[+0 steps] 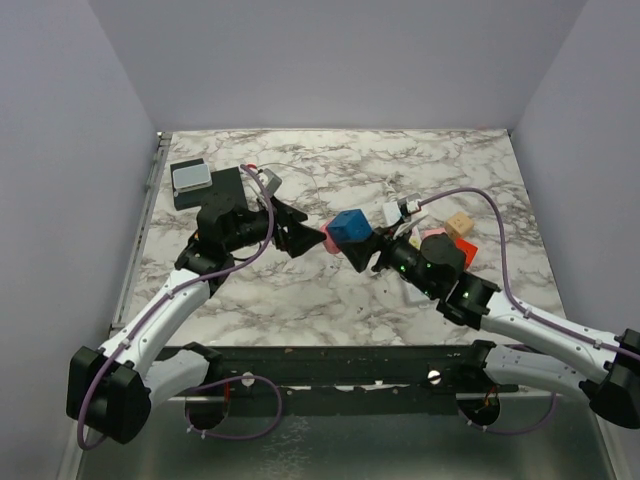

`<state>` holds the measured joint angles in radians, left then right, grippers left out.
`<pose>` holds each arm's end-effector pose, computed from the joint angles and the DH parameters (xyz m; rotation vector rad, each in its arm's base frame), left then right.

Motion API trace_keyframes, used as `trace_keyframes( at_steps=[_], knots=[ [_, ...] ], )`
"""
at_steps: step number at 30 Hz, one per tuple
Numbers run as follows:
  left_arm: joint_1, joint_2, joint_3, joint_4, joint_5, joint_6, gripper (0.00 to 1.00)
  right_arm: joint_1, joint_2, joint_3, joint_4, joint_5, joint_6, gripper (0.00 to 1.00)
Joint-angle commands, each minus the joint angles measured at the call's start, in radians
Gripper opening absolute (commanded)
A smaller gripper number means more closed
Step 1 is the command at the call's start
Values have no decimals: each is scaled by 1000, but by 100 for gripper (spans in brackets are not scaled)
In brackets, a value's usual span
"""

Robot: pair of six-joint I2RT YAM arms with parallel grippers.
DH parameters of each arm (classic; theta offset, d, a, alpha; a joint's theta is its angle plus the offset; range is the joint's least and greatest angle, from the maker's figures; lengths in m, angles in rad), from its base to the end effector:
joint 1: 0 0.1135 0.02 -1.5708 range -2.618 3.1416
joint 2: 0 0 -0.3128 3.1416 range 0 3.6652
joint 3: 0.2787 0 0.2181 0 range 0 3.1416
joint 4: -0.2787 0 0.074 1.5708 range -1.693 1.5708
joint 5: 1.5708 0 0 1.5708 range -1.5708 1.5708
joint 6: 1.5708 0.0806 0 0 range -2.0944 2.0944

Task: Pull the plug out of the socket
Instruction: Remove the plug from the socket.

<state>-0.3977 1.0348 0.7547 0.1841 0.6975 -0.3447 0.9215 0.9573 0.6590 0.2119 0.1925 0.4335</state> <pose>0.1768 -0.1304 0.3691 0.6008 1.6692 -1.1258 0.1396 0.1583 0.3518 -0.2682 1.7087 0.8609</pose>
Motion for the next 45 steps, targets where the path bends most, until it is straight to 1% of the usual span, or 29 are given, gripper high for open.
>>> trace_keyframes(
  at_steps=[1, 4, 8, 13, 18, 23, 28, 31, 36, 41, 45],
  knots=[
    [-43, 13, 2, 38, 58, -20, 96, -3, -6, 47, 71, -51, 11, 1],
    [-67, 22, -3, 44, 43, -26, 96, -2, 1, 50, 79, -65, 4, 1],
    [-70, 28, -1, 35, 21, -22, 95, -3, -11, 48, 87, -70, -4, 1],
    [-70, 32, 24, -52, -31, 40, 95, -5, -41, 50, 70, -82, -18, 1],
    [-70, 36, 36, -93, -50, 73, 95, -37, -84, 48, 60, -147, -18, 1],
    [-70, 32, 37, -105, -53, 84, 95, -100, -102, 73, 27, -293, -16, 1],
    [-69, 28, 42, -121, -59, 101, 95, -158, -116, 106, -11, -405, -27, 1],
    [-69, 31, 43, -121, -44, 101, 95, -211, -119, 124, -10, -515, -8, 1],
    [-69, 21, 46, -121, -39, 107, 95, -309, -94, 144, 26, -732, 59, 1],
    [-69, 6, 44, -124, -31, 112, 95, -354, -53, 159, 70, -880, 106, 1],
    [-69, -3, 49, -126, -4, 112, 95, -370, -16, 182, 80, -958, 125, 1]
  ],
)
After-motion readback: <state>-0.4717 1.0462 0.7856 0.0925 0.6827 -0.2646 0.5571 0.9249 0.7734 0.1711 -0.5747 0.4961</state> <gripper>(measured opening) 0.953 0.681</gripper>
